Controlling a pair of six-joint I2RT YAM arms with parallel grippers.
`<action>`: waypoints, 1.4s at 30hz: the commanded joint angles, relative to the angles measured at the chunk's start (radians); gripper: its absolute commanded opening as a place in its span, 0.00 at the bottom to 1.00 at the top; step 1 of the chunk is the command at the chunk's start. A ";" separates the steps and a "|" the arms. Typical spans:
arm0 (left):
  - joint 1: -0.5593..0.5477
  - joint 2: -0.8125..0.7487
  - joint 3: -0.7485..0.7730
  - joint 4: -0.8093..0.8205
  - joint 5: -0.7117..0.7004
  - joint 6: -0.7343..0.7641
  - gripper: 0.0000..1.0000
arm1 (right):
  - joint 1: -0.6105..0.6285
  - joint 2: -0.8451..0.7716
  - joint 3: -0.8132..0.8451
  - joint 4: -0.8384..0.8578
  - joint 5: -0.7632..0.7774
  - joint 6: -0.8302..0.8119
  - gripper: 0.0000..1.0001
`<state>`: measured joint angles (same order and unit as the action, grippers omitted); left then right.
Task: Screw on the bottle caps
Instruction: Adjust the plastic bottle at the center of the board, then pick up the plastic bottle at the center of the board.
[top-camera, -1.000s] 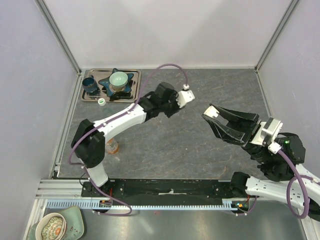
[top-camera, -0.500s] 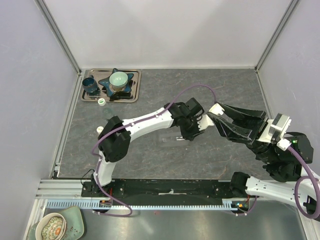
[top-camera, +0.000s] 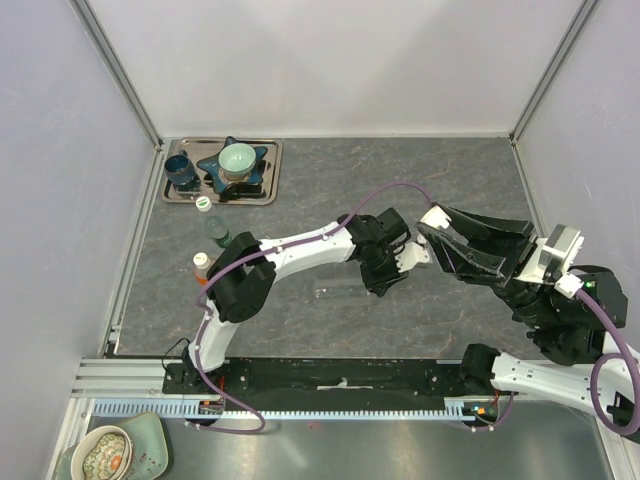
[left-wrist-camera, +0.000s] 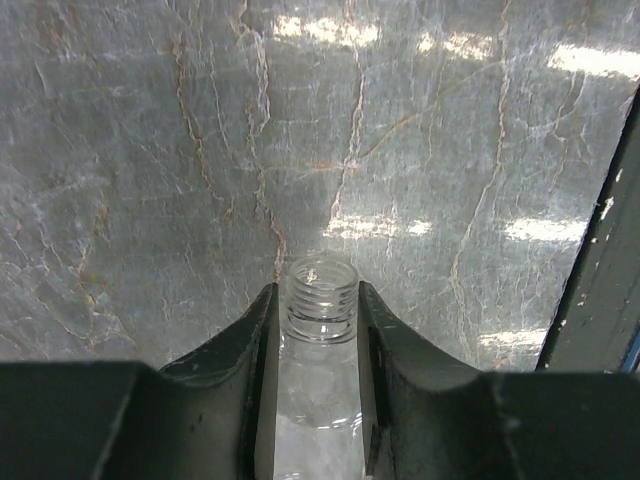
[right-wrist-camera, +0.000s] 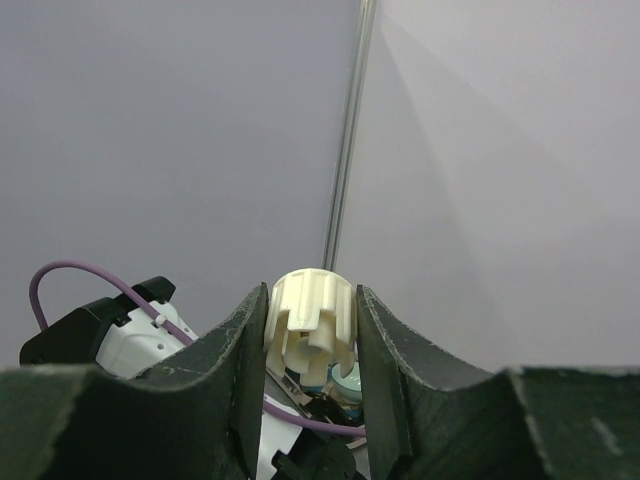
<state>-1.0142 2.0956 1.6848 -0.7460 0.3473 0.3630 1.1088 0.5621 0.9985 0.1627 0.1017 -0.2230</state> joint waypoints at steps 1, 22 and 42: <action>0.002 0.003 -0.025 0.025 -0.011 -0.022 0.32 | 0.002 -0.018 -0.014 0.012 0.029 0.030 0.25; -0.018 -0.118 -0.028 0.028 -0.068 -0.044 0.99 | 0.003 -0.041 -0.015 -0.019 0.053 0.022 0.26; -0.012 -0.516 -0.382 0.010 -0.222 0.148 0.99 | 0.002 -0.044 0.008 -0.055 0.050 0.010 0.26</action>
<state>-1.0275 1.6493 1.3125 -0.7589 0.1390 0.4320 1.1088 0.5198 0.9840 0.1066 0.1379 -0.2104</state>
